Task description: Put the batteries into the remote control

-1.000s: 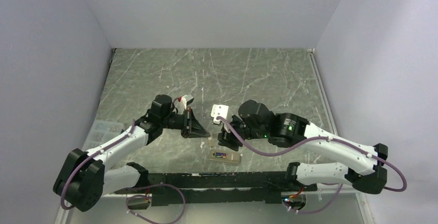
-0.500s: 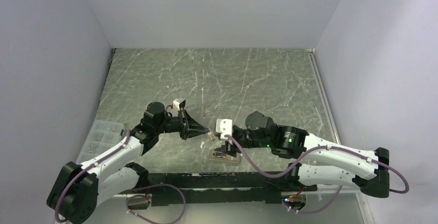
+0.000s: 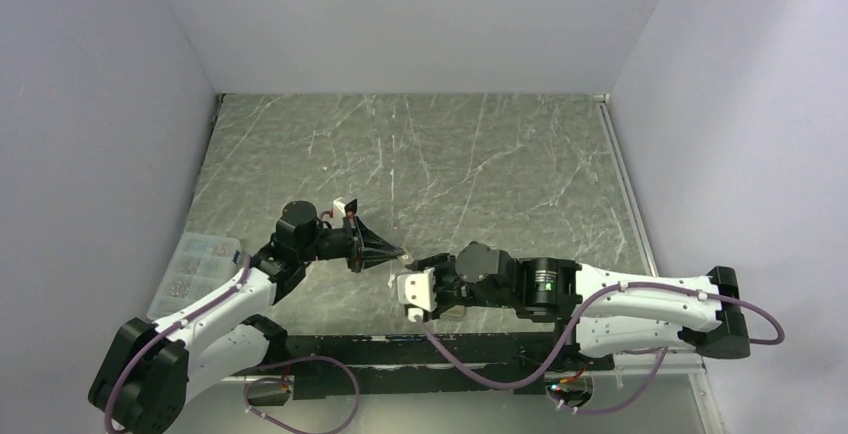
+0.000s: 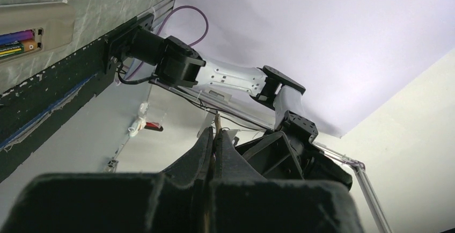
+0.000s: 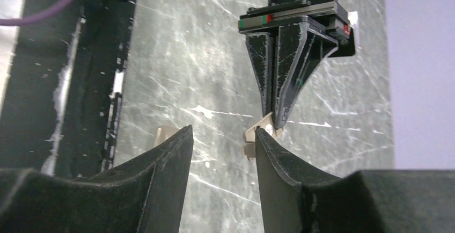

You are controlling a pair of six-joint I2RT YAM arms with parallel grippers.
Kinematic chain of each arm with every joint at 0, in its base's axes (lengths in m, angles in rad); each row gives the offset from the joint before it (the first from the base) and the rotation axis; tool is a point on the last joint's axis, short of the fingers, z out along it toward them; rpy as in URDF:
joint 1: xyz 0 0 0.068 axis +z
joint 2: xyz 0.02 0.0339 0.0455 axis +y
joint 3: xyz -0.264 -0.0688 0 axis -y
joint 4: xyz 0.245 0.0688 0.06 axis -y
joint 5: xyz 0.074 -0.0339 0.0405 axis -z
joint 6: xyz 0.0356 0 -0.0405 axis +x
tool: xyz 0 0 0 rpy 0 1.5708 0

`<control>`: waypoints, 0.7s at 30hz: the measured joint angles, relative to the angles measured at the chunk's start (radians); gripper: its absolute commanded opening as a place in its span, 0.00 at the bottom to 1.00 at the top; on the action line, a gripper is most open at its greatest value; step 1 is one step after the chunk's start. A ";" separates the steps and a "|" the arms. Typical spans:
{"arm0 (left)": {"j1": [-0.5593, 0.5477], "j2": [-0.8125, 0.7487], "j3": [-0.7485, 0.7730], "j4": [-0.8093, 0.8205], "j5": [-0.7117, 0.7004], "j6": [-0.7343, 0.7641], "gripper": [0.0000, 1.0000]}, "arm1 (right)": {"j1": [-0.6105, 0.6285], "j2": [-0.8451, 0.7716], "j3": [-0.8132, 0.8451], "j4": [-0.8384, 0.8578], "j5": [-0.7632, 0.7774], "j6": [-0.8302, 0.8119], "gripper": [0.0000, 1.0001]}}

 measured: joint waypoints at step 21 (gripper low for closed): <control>0.000 0.000 -0.002 0.001 0.009 -0.032 0.00 | 0.134 0.164 0.109 -0.084 0.357 -0.252 0.20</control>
